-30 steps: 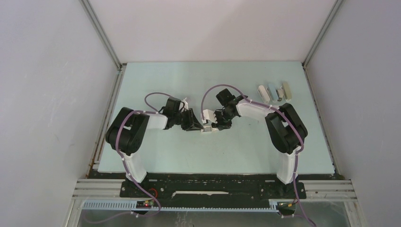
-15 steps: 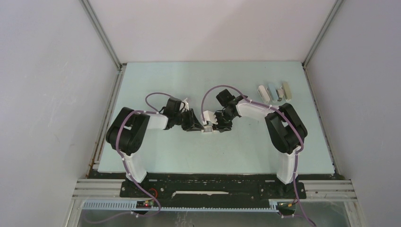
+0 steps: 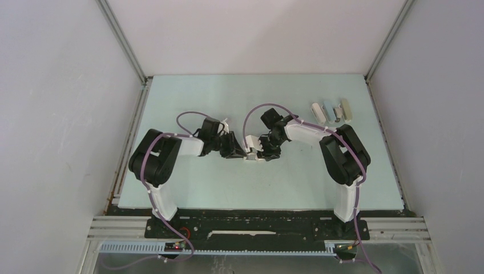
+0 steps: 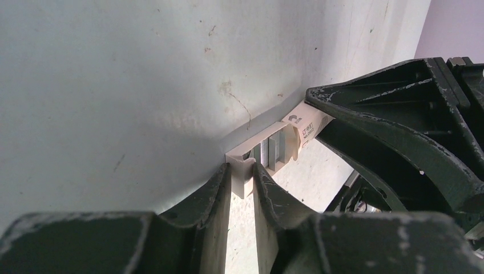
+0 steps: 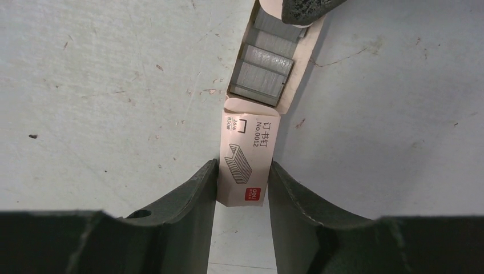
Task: Unload the staples from the stapler
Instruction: Close the staple box at the center of the board.
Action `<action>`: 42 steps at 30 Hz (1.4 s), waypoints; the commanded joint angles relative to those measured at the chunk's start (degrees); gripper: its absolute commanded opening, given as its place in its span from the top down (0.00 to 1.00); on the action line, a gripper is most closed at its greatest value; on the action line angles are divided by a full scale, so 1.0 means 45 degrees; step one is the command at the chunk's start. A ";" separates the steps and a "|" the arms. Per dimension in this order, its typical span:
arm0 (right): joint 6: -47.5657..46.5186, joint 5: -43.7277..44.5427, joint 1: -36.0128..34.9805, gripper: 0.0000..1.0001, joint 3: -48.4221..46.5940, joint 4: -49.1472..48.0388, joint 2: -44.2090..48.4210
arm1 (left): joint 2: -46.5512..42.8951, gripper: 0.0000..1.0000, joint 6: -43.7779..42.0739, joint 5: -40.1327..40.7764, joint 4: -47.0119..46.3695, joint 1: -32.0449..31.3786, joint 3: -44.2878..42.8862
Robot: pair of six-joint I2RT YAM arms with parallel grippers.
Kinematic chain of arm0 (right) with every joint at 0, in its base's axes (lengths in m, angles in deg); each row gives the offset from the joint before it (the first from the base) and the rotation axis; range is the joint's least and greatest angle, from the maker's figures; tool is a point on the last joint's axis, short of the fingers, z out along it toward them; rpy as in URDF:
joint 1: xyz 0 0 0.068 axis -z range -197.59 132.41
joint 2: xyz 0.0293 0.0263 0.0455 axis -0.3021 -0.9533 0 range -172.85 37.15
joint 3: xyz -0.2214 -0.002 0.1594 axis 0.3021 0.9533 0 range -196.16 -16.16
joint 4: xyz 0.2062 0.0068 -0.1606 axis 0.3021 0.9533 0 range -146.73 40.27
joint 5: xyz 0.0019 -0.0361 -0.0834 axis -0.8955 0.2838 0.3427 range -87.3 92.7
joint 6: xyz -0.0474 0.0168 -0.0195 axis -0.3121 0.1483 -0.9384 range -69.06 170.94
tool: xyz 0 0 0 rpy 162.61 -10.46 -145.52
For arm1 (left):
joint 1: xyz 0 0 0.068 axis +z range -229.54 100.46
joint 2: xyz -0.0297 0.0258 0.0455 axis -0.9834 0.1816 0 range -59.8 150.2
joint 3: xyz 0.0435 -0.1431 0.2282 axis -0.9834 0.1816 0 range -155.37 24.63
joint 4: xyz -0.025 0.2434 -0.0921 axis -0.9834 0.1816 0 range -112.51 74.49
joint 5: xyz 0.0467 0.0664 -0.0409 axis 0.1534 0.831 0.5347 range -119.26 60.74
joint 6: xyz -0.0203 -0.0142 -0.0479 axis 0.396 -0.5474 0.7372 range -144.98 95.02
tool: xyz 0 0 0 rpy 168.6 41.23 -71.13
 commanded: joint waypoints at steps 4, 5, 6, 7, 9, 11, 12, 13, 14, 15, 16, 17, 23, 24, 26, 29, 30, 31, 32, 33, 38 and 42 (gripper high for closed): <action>-0.0084 -0.0219 -0.0227 0.54 -0.0330 0.0464 -0.0094 | 0.0288 0.74 -0.0021 0.0159 0.0089 -0.0144 -0.0483; -0.0021 -0.0199 -0.0247 0.54 -0.0335 0.0454 -0.0094 | 0.0282 0.74 0.0006 0.0139 0.0074 -0.0151 -0.0500; 0.0070 -0.0197 -0.0267 0.54 -0.0321 0.0396 -0.0092 | 0.0284 0.74 0.0015 0.0138 0.0070 -0.0164 -0.0502; 0.0142 -0.0187 -0.0286 0.54 -0.0324 0.0367 -0.0103 | 0.0279 0.74 0.0018 0.0114 0.0072 -0.0181 -0.0502; 0.0385 -0.0134 -0.0343 0.54 -0.0342 0.0292 -0.0109 | 0.0305 0.74 0.0037 0.0074 0.0069 -0.0220 -0.0511; 0.0549 -0.0102 -0.0375 0.54 -0.0385 0.0336 -0.0120 | 0.0340 0.74 0.0057 0.0055 0.0071 -0.0258 -0.0521; 0.0607 -0.0109 -0.0393 0.54 -0.0391 0.0316 -0.0131 | 0.0343 0.74 0.0072 0.0050 0.0069 -0.0263 -0.0522; 0.0717 -0.0098 -0.0409 0.54 -0.0399 0.0298 -0.0138 | 0.0336 0.74 0.0077 0.0034 0.0079 -0.0281 -0.0522; 0.0772 -0.0091 -0.0409 0.54 -0.0420 0.0287 -0.0143 | 0.0342 0.75 0.0094 0.0035 0.0070 -0.0298 -0.0522; 0.0850 -0.0081 -0.0414 0.54 -0.0439 0.0302 -0.0137 | 0.0338 0.75 0.0113 0.0035 0.0072 -0.0317 -0.0522; 0.0923 -0.0083 -0.0439 0.54 -0.0439 0.0311 -0.0131 | 0.0328 0.75 0.0143 0.0030 0.0069 -0.0322 -0.0495; 0.1005 -0.0090 -0.0440 0.54 -0.0442 0.0300 -0.0123 | 0.0314 0.75 0.0178 0.0047 0.0069 -0.0340 -0.0474; 0.1881 0.0089 -0.0502 0.54 -0.0557 0.0195 -0.0206 | 0.0187 0.75 0.0478 0.0068 0.0059 -0.0409 -0.0339; 0.1955 0.0117 -0.0511 0.55 -0.0559 0.0188 -0.0206 | 0.0165 0.75 0.0528 0.0073 0.0058 -0.0429 -0.0313; 0.2229 0.0201 -0.0530 0.55 -0.0560 0.0087 -0.0205 | 0.0112 0.75 0.0625 0.0096 0.0066 -0.0460 -0.0273; 0.2458 0.0269 -0.0532 0.56 -0.0571 0.0077 -0.0229 | 0.0089 0.76 0.0758 0.0131 0.0069 -0.0479 -0.0211; 0.2484 0.0282 -0.0542 0.56 -0.0568 0.0078 -0.0240 | 0.0067 0.76 0.0792 0.0128 0.0069 -0.0493 -0.0192; 0.2519 0.0298 -0.0550 0.56 -0.0582 0.0059 -0.0249 | 0.0057 0.76 0.0816 0.0127 0.0074 -0.0512 -0.0180; 0.2543 0.0310 -0.0566 0.56 -0.0574 0.0066 -0.0248 | 0.0036 0.76 0.0851 0.0100 0.0070 -0.0532 -0.0181; 0.2578 0.0328 -0.0570 0.56 -0.0573 0.0067 -0.0240 | 0.0024 0.76 0.0872 0.0090 0.0057 -0.0554 -0.0189; 0.2766 0.0405 -0.0628 0.56 -0.0692 0.0223 -0.0370 | 0.0032 0.77 0.1160 0.0116 0.0050 -0.0597 -0.0124; 0.2944 0.0499 -0.0651 0.55 -0.0761 0.0372 -0.0465 | -0.0026 0.78 0.1482 0.0215 -0.0019 -0.0611 0.0028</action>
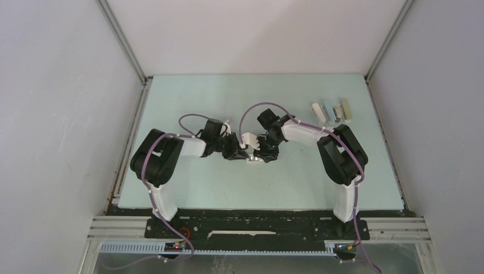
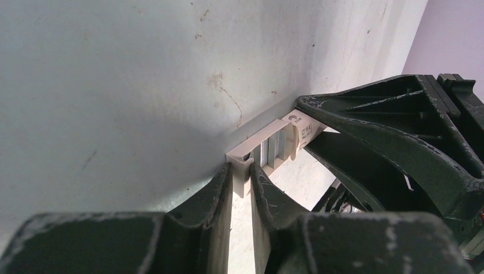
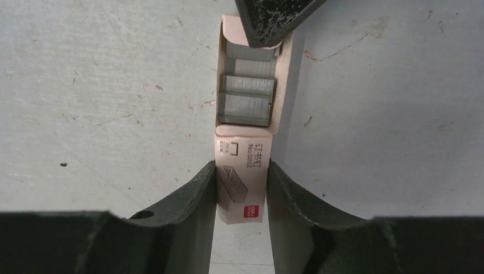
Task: Unload the staples from the stapler
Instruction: Close the staple box at the center of the board.
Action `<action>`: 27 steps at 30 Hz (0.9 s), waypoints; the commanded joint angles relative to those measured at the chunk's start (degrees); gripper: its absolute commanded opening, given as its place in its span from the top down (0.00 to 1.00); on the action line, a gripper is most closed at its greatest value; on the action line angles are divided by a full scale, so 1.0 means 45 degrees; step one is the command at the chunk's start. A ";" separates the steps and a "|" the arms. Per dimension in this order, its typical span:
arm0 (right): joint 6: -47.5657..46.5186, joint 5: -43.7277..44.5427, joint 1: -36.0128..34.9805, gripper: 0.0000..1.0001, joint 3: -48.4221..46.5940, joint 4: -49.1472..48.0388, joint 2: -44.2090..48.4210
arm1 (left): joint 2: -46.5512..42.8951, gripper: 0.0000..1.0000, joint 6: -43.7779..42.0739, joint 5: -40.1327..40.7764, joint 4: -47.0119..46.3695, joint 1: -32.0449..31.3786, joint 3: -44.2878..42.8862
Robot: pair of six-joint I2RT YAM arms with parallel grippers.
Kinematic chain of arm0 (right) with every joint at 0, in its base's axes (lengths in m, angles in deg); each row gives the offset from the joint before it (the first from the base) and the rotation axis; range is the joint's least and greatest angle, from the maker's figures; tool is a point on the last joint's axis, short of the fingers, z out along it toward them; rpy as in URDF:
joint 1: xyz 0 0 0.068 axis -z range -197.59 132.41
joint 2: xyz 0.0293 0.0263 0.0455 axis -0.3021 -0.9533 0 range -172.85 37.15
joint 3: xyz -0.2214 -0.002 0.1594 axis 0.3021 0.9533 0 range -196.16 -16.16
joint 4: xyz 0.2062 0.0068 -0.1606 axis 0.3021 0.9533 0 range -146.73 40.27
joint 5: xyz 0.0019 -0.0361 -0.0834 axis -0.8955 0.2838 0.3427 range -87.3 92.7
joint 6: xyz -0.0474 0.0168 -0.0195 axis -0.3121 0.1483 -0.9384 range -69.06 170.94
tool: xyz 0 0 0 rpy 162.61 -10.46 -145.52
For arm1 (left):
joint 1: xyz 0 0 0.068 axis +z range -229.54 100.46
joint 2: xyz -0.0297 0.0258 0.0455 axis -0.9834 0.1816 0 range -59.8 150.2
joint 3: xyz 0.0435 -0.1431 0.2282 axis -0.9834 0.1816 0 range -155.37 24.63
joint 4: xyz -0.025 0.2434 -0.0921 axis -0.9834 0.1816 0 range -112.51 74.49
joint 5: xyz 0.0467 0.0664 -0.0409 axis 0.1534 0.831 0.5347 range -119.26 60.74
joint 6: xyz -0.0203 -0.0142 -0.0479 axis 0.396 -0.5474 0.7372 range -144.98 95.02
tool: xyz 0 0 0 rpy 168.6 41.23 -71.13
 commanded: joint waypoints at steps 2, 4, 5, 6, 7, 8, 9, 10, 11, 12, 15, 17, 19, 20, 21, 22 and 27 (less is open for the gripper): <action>0.0446 -0.0100 -0.0293 0.55 -0.0464 0.0209 -0.0272 | -0.0146 0.78 0.0619 -0.0015 -0.0291 -0.0227 0.0188; 0.0563 -0.0073 -0.0313 0.56 -0.0459 0.0164 -0.0266 | -0.0152 0.78 0.0686 -0.0099 -0.0441 -0.0242 0.0200; 0.0621 -0.0028 -0.0341 0.56 -0.0458 0.0125 -0.0268 | -0.0152 0.78 0.0686 -0.0160 -0.0487 -0.0256 0.0196; 0.0665 0.0021 -0.0349 0.56 -0.0473 0.0086 -0.0283 | -0.0152 0.78 0.0679 -0.0207 -0.0517 -0.0274 0.0179; 0.0734 0.0079 -0.0353 0.56 -0.0472 0.0040 -0.0309 | -0.0142 0.78 0.0678 -0.0249 -0.0521 -0.0284 0.0150; 0.0780 0.0127 -0.0353 0.56 -0.0467 -0.0012 -0.0315 | -0.0143 0.78 0.0664 -0.0286 -0.0531 -0.0317 0.0129; 0.0822 0.0143 -0.0353 0.57 -0.0467 -0.0016 -0.0323 | -0.0117 0.78 0.0662 -0.0305 -0.0537 -0.0324 0.0109; 0.0835 0.0150 -0.0353 0.57 -0.0471 -0.0010 -0.0339 | -0.0113 0.78 0.0659 -0.0310 -0.0538 -0.0339 0.0099; 0.0841 0.0156 -0.0370 0.58 -0.0460 0.0021 -0.0343 | -0.0115 0.78 0.0659 -0.0316 -0.0531 -0.0344 0.0098; 0.0847 0.0157 -0.0373 0.58 -0.0458 0.0046 -0.0344 | -0.0116 0.78 0.0659 -0.0307 -0.0540 -0.0344 0.0108; 0.0856 0.0156 -0.0392 0.58 -0.0462 0.0104 -0.0365 | -0.0151 0.78 0.0724 -0.0278 -0.0535 -0.0344 0.0146; 0.0837 0.0156 -0.0406 0.58 -0.0463 0.0154 -0.0378 | -0.0198 0.78 0.0842 -0.0258 -0.0540 -0.0345 0.0174; 0.0870 0.0194 -0.0464 0.58 -0.0463 0.0168 -0.0393 | -0.0261 0.79 0.1032 -0.0263 -0.0586 -0.0344 0.0193; 0.0906 0.0213 -0.0484 0.58 -0.0464 0.0165 -0.0391 | -0.0285 0.79 0.1164 -0.0259 -0.0620 -0.0361 0.0214; 0.0931 0.0237 -0.0504 0.58 -0.0471 0.0162 -0.0401 | -0.0303 0.80 0.1242 -0.0268 -0.0651 -0.0363 0.0232; 0.0948 0.0235 -0.0509 0.58 -0.0460 0.0164 -0.0402 | -0.0307 0.80 0.1303 -0.0259 -0.0674 -0.0378 0.0234; 0.0990 0.0305 -0.0511 0.58 -0.0465 0.0140 -0.0378 | -0.0273 0.81 0.1458 -0.0349 -0.0844 -0.0384 0.0273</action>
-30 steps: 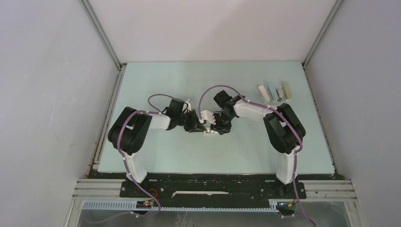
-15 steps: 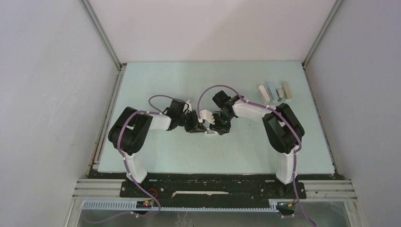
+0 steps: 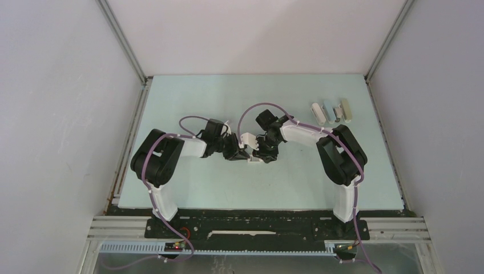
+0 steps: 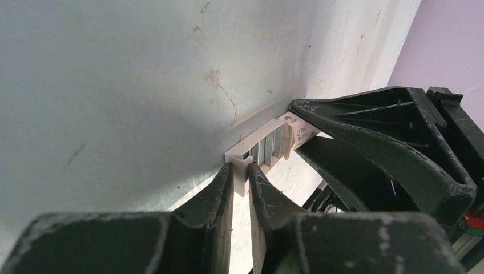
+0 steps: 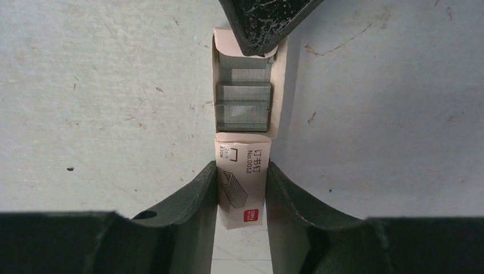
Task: Unload the staples from the stapler
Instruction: Close the staple box at the center of the board.
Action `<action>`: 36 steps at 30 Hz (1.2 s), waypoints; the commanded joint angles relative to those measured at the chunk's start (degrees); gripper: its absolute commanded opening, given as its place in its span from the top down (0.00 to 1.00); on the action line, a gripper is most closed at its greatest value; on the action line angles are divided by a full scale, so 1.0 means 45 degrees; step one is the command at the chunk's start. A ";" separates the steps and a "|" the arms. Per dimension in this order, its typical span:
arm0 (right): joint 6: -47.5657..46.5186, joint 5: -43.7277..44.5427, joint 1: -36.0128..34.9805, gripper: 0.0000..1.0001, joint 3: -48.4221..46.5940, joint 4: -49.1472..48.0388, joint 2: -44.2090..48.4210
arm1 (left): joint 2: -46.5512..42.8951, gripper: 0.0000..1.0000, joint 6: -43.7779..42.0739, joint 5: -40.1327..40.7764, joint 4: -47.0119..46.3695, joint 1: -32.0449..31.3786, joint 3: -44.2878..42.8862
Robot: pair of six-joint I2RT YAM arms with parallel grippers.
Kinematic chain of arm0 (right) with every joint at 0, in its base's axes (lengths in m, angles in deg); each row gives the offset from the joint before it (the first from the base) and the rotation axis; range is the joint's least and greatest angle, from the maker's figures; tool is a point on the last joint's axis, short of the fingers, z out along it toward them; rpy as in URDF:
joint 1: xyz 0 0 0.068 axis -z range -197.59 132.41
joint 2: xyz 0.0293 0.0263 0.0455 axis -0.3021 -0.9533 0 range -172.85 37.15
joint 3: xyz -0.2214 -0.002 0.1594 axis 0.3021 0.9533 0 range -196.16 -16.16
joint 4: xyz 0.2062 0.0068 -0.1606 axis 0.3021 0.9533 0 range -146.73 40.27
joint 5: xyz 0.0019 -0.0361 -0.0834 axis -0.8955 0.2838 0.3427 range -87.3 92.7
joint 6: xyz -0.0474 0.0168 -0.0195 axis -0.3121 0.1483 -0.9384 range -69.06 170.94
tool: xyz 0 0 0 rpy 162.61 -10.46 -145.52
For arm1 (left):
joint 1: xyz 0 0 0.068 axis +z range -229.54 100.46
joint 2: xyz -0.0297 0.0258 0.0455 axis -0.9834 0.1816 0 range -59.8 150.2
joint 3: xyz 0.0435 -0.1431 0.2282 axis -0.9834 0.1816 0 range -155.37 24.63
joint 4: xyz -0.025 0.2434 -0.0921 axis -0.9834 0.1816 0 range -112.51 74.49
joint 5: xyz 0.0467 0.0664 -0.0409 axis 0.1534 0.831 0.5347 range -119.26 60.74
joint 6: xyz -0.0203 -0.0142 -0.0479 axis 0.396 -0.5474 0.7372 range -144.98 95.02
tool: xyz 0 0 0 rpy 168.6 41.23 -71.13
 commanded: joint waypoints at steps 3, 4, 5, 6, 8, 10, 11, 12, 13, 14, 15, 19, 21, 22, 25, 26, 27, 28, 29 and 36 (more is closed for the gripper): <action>0.0264 -0.0121 -0.0305 0.57 -0.0339 -0.0062 -0.0286 | -0.0279 0.80 0.0464 -0.0436 -0.0872 -0.0256 0.0228; 0.0264 -0.0110 -0.0297 0.57 -0.0333 -0.0090 -0.0284 | -0.0255 0.80 0.0456 -0.0457 -0.0875 -0.0270 0.0225; 0.0279 -0.0133 -0.0296 0.57 -0.0342 -0.0100 -0.0293 | -0.0240 0.80 0.0460 -0.0481 -0.0875 -0.0291 0.0225; 0.0283 -0.0162 -0.0296 0.57 -0.0350 -0.0119 -0.0282 | -0.0217 0.80 0.0463 -0.0518 -0.0878 -0.0306 0.0211; 0.0284 -0.0158 -0.0296 0.57 -0.0339 -0.0148 -0.0298 | -0.0131 0.80 0.0464 -0.0605 -0.0876 -0.0344 0.0136; 0.0284 -0.0163 -0.0296 0.57 -0.0344 -0.0158 -0.0309 | -0.0031 0.80 0.0435 -0.0686 -0.0876 -0.0386 0.0038; 0.0284 -0.0159 -0.0305 0.57 -0.0333 -0.0116 -0.0319 | 0.0000 0.80 0.0416 -0.0732 -0.0873 -0.0406 -0.0001; 0.0267 -0.0163 -0.0307 0.57 -0.0332 -0.0121 -0.0320 | 0.0048 0.80 0.0407 -0.0782 -0.0875 -0.0425 -0.0035; 0.0247 -0.0166 -0.0301 0.58 -0.0332 -0.0121 -0.0320 | 0.0076 0.80 0.0388 -0.0822 -0.0878 -0.0428 -0.0061; 0.0203 -0.0174 -0.0296 0.58 -0.0334 -0.0117 -0.0300 | 0.0094 0.80 0.0359 -0.0869 -0.0868 -0.0428 -0.0084; 0.0161 -0.0202 -0.0284 0.58 -0.0337 -0.0116 -0.0291 | 0.0111 0.80 0.0324 -0.0904 -0.0877 -0.0428 -0.0097; -0.0096 -0.0349 -0.0238 0.58 -0.0341 0.0002 -0.0227 | 0.0172 0.80 0.0269 -0.1194 -0.1214 -0.0428 -0.0092; -0.0195 -0.0354 -0.0203 0.58 -0.0342 0.0022 -0.0205 | 0.0276 0.80 0.0288 -0.1299 -0.1404 -0.0418 -0.0073; -0.0230 -0.0371 -0.0184 0.58 -0.0340 0.0023 -0.0201 | 0.0336 0.80 0.0315 -0.1338 -0.1469 -0.0427 -0.0068; -0.0327 -0.0372 -0.0125 0.58 -0.0350 0.0053 -0.0193 | 0.0431 0.80 0.0365 -0.1386 -0.1597 -0.0428 -0.0048; -0.0366 -0.0373 -0.0103 0.58 -0.0346 0.0059 -0.0184 | 0.0439 0.80 0.0366 -0.1396 -0.1586 -0.0428 -0.0048; -0.0398 -0.0376 -0.0084 0.58 -0.0348 0.0057 -0.0188 | 0.0452 0.80 0.0366 -0.1387 -0.1599 -0.0428 -0.0048; -0.0427 -0.0373 -0.0081 0.58 -0.0346 0.0050 -0.0184 | 0.0463 0.80 0.0366 -0.1386 -0.1598 -0.0428 -0.0065; -0.0452 -0.0373 -0.0059 0.58 -0.0348 0.0054 -0.0186 | 0.0472 0.80 0.0366 -0.1396 -0.1586 -0.0428 -0.0067; -0.0555 -0.0412 -0.0066 0.58 -0.0341 -0.0025 -0.0141 | 0.0548 0.80 0.0366 -0.1434 -0.1685 -0.0428 -0.0069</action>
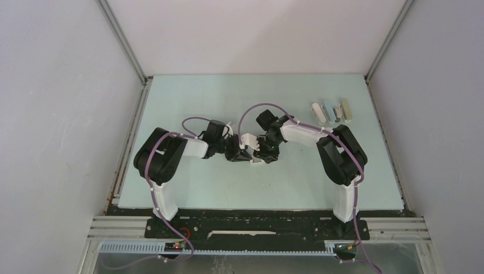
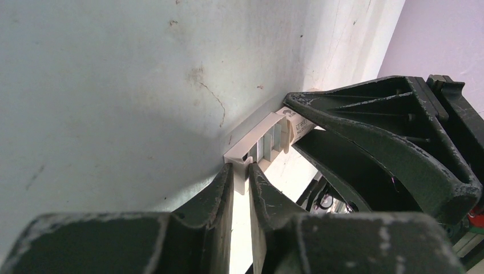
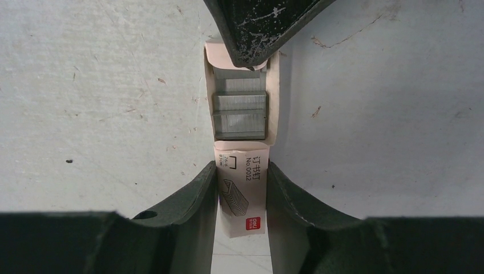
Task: Unload the staples from the stapler
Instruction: Close the staple box at the center of the board.
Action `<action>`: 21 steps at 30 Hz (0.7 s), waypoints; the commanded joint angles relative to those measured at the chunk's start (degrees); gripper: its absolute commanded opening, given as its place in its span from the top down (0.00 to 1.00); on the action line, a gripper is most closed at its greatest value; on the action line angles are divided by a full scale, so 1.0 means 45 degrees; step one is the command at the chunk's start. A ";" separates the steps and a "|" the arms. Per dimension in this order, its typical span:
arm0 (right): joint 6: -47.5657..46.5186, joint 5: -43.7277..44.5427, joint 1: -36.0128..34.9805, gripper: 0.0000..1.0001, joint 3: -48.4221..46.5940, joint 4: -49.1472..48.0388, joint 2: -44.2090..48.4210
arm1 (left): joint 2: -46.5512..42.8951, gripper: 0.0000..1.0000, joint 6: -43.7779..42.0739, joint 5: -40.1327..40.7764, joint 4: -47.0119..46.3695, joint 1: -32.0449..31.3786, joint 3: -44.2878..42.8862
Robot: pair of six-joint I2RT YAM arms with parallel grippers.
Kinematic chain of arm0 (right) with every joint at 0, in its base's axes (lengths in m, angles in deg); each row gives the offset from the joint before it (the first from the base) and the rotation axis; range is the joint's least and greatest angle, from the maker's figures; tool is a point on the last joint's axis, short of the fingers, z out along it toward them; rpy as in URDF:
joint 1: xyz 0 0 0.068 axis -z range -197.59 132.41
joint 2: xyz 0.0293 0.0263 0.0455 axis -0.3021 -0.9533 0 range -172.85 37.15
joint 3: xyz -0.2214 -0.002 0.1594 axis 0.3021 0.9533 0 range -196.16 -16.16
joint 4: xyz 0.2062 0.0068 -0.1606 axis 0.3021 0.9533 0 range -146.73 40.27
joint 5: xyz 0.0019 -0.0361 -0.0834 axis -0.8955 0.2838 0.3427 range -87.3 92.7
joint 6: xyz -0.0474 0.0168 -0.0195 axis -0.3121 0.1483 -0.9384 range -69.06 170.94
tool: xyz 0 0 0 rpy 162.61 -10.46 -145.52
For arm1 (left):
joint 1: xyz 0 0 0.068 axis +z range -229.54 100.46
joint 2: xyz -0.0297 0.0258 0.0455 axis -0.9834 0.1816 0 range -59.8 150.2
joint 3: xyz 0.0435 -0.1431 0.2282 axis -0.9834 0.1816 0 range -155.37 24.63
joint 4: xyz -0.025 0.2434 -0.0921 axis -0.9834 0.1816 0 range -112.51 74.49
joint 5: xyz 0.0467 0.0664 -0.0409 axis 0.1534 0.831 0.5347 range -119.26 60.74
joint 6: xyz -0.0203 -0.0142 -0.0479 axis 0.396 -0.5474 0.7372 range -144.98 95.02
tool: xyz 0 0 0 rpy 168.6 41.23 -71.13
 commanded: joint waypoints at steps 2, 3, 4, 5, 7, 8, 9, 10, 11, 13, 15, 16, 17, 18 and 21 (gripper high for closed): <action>-0.0296 -0.0541 -0.0092 0.58 -0.0317 -0.0279 -0.0134 | 0.0142 0.80 0.0177 -0.0755 -0.1013 -0.0287 -0.0102; -0.0298 -0.0543 -0.0091 0.58 -0.0316 -0.0279 -0.0128 | 0.0144 0.79 0.0181 -0.0755 -0.1044 -0.0287 -0.0097; -0.0308 -0.0543 -0.0090 0.58 -0.0290 -0.0301 -0.0125 | 0.0164 0.80 0.0182 -0.0770 -0.1062 -0.0287 -0.0082; -0.0317 -0.0543 -0.0090 0.58 -0.0255 -0.0342 -0.0100 | 0.0171 0.79 0.0172 -0.0774 -0.1096 -0.0287 -0.0078; -0.0318 -0.0542 -0.0090 0.58 -0.0231 -0.0354 -0.0089 | 0.0186 0.79 0.0201 -0.0793 -0.1130 -0.0287 -0.0077; -0.0318 -0.0538 -0.0090 0.58 -0.0216 -0.0384 -0.0093 | 0.0180 0.79 0.0196 -0.0794 -0.1131 -0.0287 -0.0077; -0.0318 -0.0543 -0.0100 0.58 -0.0197 -0.0402 -0.0062 | 0.0190 0.79 0.0201 -0.0794 -0.1149 -0.0287 -0.0067; -0.0318 -0.0543 -0.0092 0.58 -0.0175 -0.0436 -0.0056 | 0.0180 0.79 0.0201 -0.0794 -0.1161 -0.0287 -0.0059; -0.0308 -0.0541 -0.0091 0.58 -0.0182 -0.0433 -0.0065 | 0.0188 0.79 0.0201 -0.0794 -0.1167 -0.0287 -0.0058; -0.0318 -0.0543 -0.0072 0.58 -0.0171 -0.0461 -0.0066 | 0.0195 0.79 0.0220 -0.0794 -0.1168 -0.0288 -0.0058; -0.0318 -0.0536 -0.0051 0.58 -0.0176 -0.0472 -0.0066 | 0.0208 0.79 0.0221 -0.0804 -0.1170 -0.0287 -0.0060; -0.0318 -0.0547 -0.0033 0.58 -0.0177 -0.0472 -0.0056 | 0.0240 0.79 0.0204 -0.0800 -0.1156 -0.0287 -0.0058; -0.0335 -0.0539 -0.0015 0.57 -0.0175 -0.0484 -0.0055 | 0.0256 0.79 0.0201 -0.0794 -0.1157 -0.0287 -0.0043; -0.0337 -0.0553 0.0002 0.57 -0.0177 -0.0473 -0.0065 | 0.0275 0.79 0.0201 -0.0794 -0.1184 -0.0287 -0.0022; -0.0372 -0.0544 0.0016 0.56 -0.0140 -0.0486 -0.0036 | 0.0350 0.79 0.0274 -0.0794 -0.1283 -0.0287 0.0072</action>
